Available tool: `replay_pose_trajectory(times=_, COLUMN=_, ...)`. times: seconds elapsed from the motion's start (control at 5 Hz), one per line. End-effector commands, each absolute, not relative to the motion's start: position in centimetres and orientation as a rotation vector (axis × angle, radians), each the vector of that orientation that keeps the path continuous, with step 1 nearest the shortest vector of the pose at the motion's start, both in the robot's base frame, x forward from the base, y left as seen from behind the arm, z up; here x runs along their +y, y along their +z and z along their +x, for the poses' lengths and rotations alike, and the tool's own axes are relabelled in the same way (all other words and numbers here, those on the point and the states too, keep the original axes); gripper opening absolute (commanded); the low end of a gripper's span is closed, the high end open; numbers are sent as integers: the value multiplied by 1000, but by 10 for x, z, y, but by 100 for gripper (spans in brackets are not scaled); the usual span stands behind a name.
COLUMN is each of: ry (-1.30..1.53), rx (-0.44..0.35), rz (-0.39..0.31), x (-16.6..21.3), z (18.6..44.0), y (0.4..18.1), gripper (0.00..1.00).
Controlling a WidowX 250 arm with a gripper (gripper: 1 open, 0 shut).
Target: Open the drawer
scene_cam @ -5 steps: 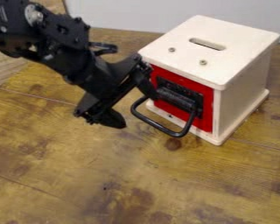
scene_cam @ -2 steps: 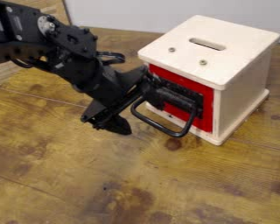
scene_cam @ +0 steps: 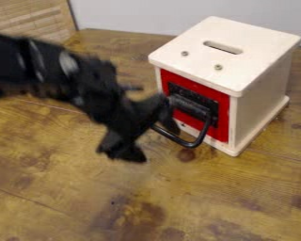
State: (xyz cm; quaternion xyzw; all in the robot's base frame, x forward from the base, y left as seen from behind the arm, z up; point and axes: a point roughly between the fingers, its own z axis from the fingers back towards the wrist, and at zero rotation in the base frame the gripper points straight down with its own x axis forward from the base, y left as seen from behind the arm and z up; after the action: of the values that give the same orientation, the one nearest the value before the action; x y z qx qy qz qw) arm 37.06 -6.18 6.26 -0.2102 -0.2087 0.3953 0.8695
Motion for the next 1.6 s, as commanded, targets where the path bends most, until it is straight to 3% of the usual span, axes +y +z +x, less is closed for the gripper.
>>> replay_pose_trajectory(times=0.0, ry=881, rx=-484, rz=-438, x=-62, z=371, y=58, gripper=100)
replay_pose_trajectory(times=0.6, ry=835, rx=-465, rz=-453, x=-63, z=361, y=40, gripper=100)
replay_pose_trajectory(times=1.4, ry=982, rx=-491, rz=-439, x=-36, z=365, y=50, gripper=100)
